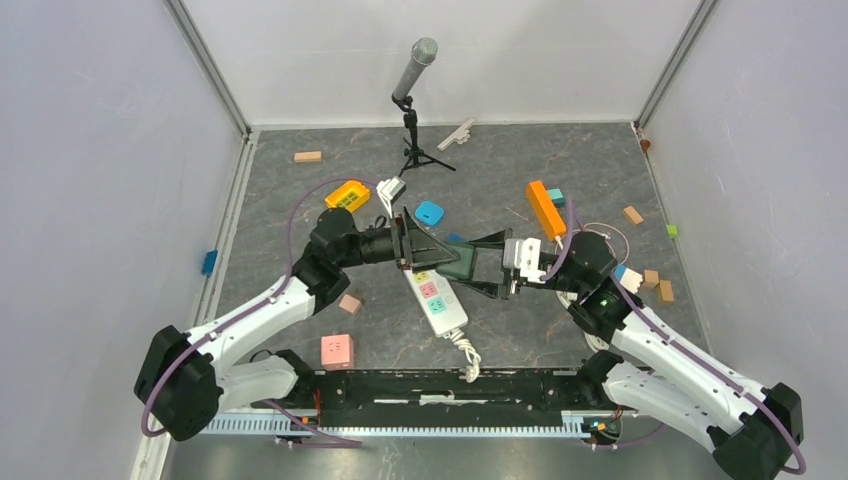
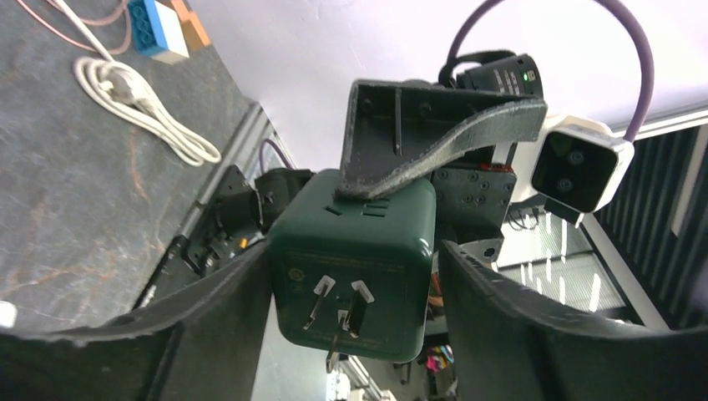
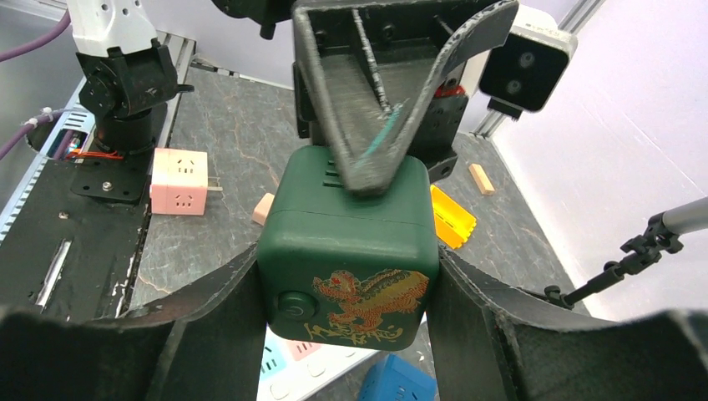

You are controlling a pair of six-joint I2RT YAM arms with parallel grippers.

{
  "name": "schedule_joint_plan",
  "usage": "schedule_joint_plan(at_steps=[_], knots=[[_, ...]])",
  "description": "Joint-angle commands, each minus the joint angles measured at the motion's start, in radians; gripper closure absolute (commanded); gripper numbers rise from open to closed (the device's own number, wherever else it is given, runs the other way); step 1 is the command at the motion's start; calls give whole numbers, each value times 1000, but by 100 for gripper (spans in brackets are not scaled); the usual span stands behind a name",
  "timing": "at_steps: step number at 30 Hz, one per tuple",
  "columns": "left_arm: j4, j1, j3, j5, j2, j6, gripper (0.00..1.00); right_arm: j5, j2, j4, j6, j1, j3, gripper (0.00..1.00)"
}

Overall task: Insert the plug
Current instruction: Pick up the plug from the center of the board.

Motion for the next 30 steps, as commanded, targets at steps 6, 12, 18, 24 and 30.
schedule_joint_plan(at_steps=[6,12,18,24,30], knots=[[49,-58,39,117,49,-4,33,45,-23,67,-16,5,-5,100],[-15,-58,74,122,51,80,95,114,-27,49,7,5,-5,91],[-265,-57,114,-57,-46,367,98,324,-62,61,143,5,-15,2],[-335,-57,73,-302,-236,702,98,631,-140,-10,450,5,-17,2],[-232,-57,-56,-346,-426,1099,98,524,-59,-124,683,5,88,2]])
